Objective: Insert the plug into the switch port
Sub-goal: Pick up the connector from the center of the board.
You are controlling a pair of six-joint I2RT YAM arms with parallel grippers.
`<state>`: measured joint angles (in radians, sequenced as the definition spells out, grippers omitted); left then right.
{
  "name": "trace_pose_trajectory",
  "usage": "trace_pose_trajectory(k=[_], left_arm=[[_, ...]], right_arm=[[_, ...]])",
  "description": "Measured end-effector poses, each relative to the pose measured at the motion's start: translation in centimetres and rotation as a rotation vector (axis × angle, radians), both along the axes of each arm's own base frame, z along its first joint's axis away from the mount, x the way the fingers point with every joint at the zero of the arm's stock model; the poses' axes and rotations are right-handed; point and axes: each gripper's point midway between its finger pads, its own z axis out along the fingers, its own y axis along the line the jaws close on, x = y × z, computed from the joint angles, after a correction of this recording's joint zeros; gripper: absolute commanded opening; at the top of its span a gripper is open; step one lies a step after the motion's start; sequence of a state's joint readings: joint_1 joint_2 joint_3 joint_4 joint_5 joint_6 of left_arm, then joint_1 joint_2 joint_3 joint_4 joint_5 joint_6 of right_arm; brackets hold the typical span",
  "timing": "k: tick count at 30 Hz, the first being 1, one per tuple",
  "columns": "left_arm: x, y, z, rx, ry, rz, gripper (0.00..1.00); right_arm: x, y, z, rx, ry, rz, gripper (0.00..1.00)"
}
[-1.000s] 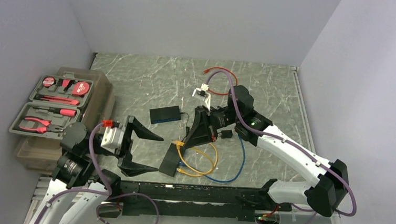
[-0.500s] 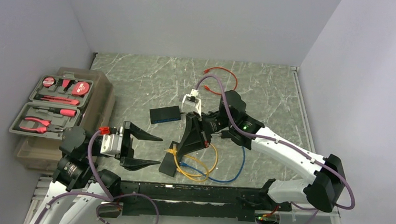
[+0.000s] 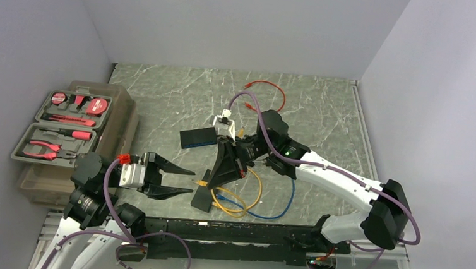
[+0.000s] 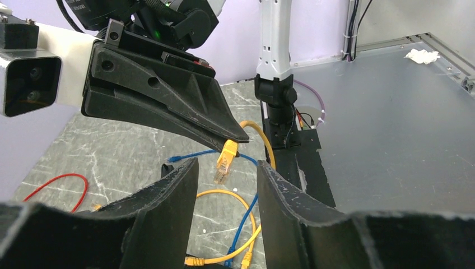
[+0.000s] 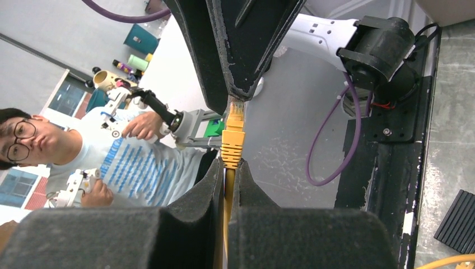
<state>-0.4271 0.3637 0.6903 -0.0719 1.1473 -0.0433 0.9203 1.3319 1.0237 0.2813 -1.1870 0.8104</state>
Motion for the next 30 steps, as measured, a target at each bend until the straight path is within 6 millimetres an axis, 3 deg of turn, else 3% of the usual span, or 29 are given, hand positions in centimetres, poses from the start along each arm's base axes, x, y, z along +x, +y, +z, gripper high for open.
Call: trace_pose_trajectory(k=[19,24,26,28,30], left_arm=[[-0.4,-0.06,-0.31,0.011,-0.026,-0.026,0.28],[-0.47,-0.06,-0.38,0.013,-0.035,-0.031,0.14],[-0.53,-0.07,-0.42,0.014,-0.041,-0.035,0.01],[-0.59,-0.07,-0.49,0.016,-0.043,-0.038,0.0],[-0.64,-0.07,-0.55,0.018,-0.043,-0.042,0.0]], right_arm=[[-0.61,0.3,0.14,0.007,0.0,0.02,0.0],[-0.76,0.35,0.14,0.007,0.0,0.023,0.0],[-0.77,0.36,0.14,0.007,0.0,0.023,0.0],[-0.77,0.35,0.13,0.006,0.0,0.022,0.07],[-0.77,0.35,0.04,0.002,0.002,0.022,0.21]])
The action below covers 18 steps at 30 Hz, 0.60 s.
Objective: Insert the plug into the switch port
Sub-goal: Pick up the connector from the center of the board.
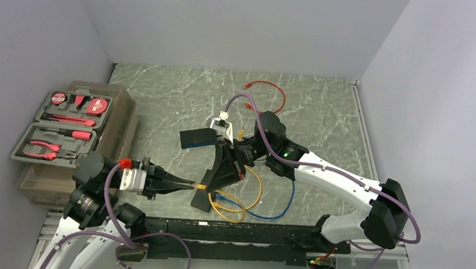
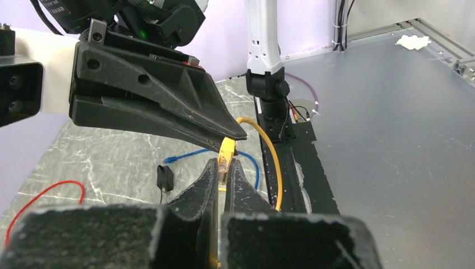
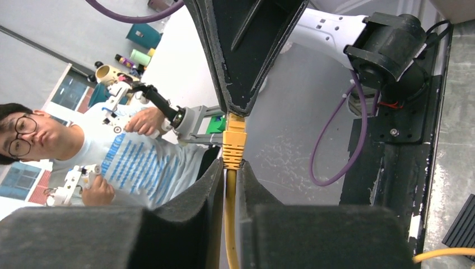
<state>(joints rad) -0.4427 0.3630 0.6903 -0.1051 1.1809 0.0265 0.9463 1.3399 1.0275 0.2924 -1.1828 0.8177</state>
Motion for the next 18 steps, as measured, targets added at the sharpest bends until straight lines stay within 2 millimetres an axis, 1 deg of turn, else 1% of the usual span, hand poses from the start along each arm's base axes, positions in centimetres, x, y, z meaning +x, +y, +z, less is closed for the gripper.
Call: trace_pose_trajectory(k=[1,6,11,13,16,18], left_arm=[[0.0,0.0,-0.1,0.002,0.004,0.0,0.0],[0.0,0.0,-0.3,0.021,0.044,-0.003,0.0],[0.5,-0.3,0.5,0.047,0.107,-0.005,0.0],[0.6,-0.4,0.7,0.061,0.136,-0.009,0.0],[0.9,-0.5,0.4,0.078,0.197,-0.01,0.0],[1.0,-0.6,0.2,0.084,0.231,-0.001,0.0]], right_arm=[[0.0,0.0,0.0,-0.001,-0.002,-0.002,0.26],[0.2,0.1,-0.1,0.01,-0.057,-0.04,0.42],[1.1,-0.1,0.5,0.009,-0.175,-0.121,0.49],[2.1,-0.4,1.0,0.001,-0.26,-0.202,0.52],[3.3,-1.8,2.4,0.011,-0.399,-0.33,0.54],[4.0,-3.1,3.6,0.028,-0.497,-0.415,0.54]])
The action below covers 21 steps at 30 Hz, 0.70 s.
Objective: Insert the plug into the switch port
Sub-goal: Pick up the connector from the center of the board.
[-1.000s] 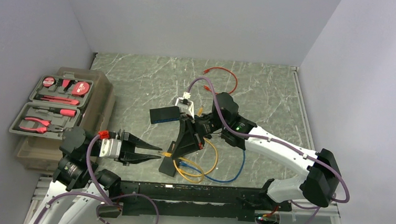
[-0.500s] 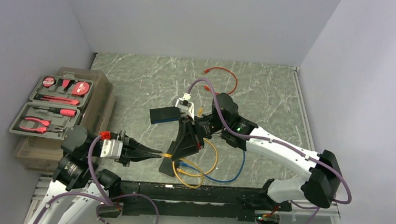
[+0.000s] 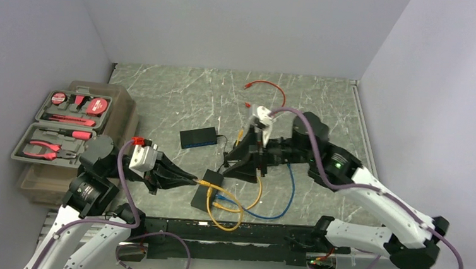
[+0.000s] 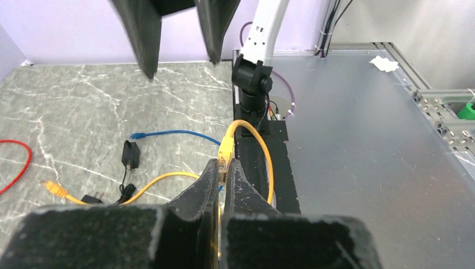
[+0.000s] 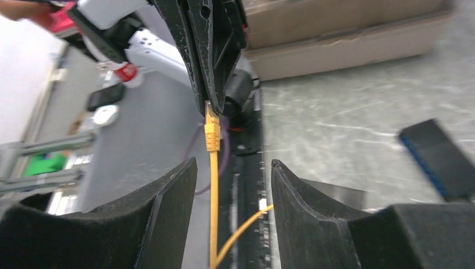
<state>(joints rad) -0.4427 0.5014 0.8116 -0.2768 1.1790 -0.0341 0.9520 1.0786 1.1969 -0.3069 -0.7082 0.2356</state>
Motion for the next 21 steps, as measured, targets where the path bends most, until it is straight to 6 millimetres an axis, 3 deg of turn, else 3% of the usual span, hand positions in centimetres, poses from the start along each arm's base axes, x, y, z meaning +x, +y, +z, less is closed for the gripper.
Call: trace_pose_trajectory(k=[5,10,17,21], left_arm=[[0.4,0.1,0.2,-0.01,0.066,0.062,0.0],[2.3,0.0,0.0,-0.013,0.195,0.177,0.0],[4.6,0.2,-0.1,-0.035,0.358,0.319,0.0],[5.4,0.2,-0.5,-0.04,0.451,0.37,0.0]], right_arm=[[1.0,-3.2,2.3,0.052,-0.254,-0.123,0.53],[1.9,-4.3,1.4,0.024,-0.411,-0.158,0.51],[2.4,-3.2,-1.3,-0.058,-0.554,-0.128,0.51],[0.5,-1.4,-2.7,-0.083,-0.666,-0.045,0.51]])
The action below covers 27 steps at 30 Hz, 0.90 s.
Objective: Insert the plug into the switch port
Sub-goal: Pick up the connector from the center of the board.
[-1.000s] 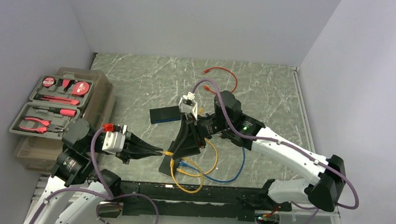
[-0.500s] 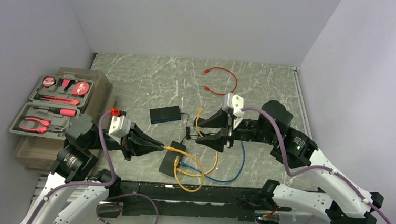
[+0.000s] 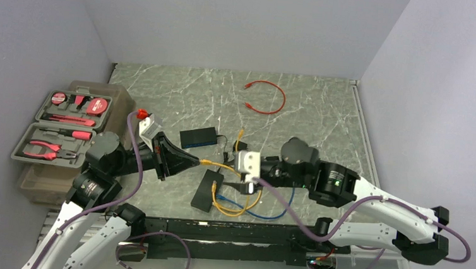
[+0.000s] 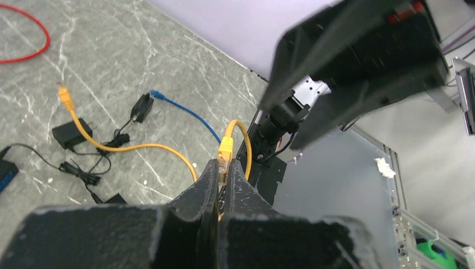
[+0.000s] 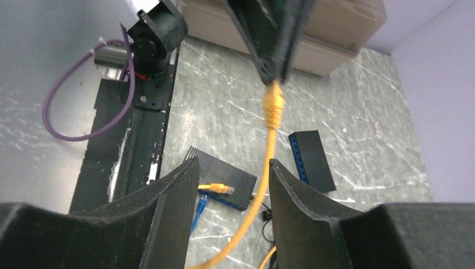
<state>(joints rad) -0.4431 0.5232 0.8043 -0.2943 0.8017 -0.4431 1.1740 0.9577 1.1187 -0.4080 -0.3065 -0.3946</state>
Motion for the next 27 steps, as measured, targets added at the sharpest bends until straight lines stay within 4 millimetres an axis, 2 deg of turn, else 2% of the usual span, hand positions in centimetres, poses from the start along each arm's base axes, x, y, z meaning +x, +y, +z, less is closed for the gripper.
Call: trace_pose_trajectory(k=[6,12,19,27], left_arm=[[1.0,0.0,-1.3,0.0,0.128,0.055,0.0],[0.9,0.0,-1.9,0.001,0.198,0.072,0.0],[0.6,0.1,-2.6,0.015,0.256,0.075,0.0],[0.4,0.2,-2.9,0.016,0.287,0.077,0.0]], right_arm=[[-1.4,2.7,-1.3,-0.048,-0.191,0.023,0.49],[-0.4,4.3,-1.7,-0.07,-0.353,-0.06,0.46],[0.9,4.9,-2.1,-0.085,-0.446,-0.13,0.41],[1.4,5.0,-2.3,-0.084,-0.47,-0.163,0.37]])
